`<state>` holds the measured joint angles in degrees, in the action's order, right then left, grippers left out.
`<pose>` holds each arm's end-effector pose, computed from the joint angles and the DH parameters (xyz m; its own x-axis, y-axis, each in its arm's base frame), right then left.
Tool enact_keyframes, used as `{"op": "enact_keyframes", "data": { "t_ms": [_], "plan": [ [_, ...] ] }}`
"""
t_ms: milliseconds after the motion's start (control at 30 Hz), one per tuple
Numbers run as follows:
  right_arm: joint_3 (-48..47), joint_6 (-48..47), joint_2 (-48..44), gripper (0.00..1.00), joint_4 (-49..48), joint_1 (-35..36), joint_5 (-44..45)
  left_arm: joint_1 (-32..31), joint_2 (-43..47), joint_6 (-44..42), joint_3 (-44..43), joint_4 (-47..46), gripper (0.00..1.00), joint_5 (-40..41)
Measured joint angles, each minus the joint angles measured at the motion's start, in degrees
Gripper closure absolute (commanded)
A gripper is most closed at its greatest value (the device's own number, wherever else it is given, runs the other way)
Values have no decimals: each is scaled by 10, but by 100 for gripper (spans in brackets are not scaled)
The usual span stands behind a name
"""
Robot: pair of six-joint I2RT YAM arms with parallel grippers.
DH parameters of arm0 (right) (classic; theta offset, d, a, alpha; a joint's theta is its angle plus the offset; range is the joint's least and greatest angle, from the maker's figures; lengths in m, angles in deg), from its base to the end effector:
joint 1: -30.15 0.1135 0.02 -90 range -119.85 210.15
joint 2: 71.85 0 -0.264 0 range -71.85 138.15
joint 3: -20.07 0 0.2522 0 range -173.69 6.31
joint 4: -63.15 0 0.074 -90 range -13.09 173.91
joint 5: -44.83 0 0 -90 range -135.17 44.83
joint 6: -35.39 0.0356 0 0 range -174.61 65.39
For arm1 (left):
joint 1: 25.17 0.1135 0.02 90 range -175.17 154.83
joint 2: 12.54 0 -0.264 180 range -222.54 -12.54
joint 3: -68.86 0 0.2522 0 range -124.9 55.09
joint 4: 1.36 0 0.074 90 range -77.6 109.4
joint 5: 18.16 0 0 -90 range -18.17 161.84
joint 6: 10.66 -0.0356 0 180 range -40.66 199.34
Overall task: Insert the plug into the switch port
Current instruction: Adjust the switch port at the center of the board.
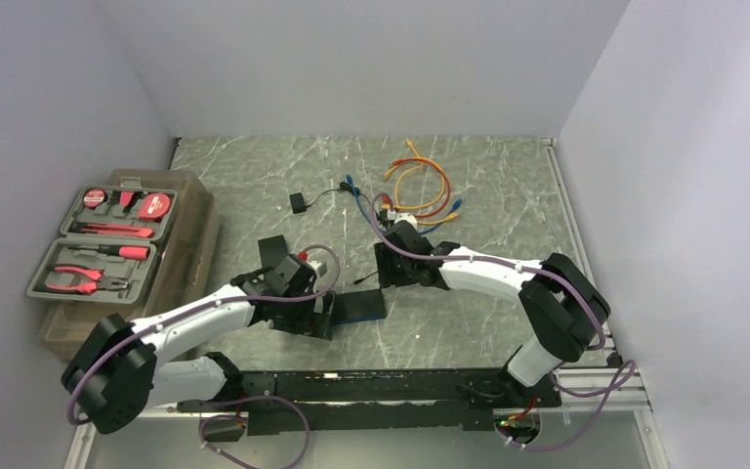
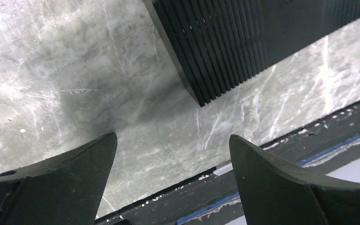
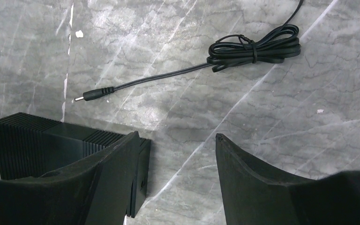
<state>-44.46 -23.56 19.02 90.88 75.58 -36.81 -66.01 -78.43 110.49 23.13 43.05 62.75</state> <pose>0.2241 0.2201 0.1771 -0.8195 -0.1047 -0.5634 -0.2594 0.9444 0.2018 0.1444 -0.1323 0.1690 -0.9453 0.1420 -0.2937 0.2431 0.9069 -0.3442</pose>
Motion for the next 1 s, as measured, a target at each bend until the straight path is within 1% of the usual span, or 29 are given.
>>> {"op": "enact_keyframes", "data": {
  "t_ms": [200,600,767,1000],
  "plan": [
    [-8,0,10,37,0,0,0,-17,-50,2,-29,15,0,30],
    [-10,0,27,39,0,0,0,-19,-102,12,-64,26,1,55],
    [-3,0,26,40,-2,7,-1,-8,-113,15,-71,27,1,55],
    [30,0,7,40,-5,20,-13,22,-120,16,-75,10,1,67]
  ]
}}
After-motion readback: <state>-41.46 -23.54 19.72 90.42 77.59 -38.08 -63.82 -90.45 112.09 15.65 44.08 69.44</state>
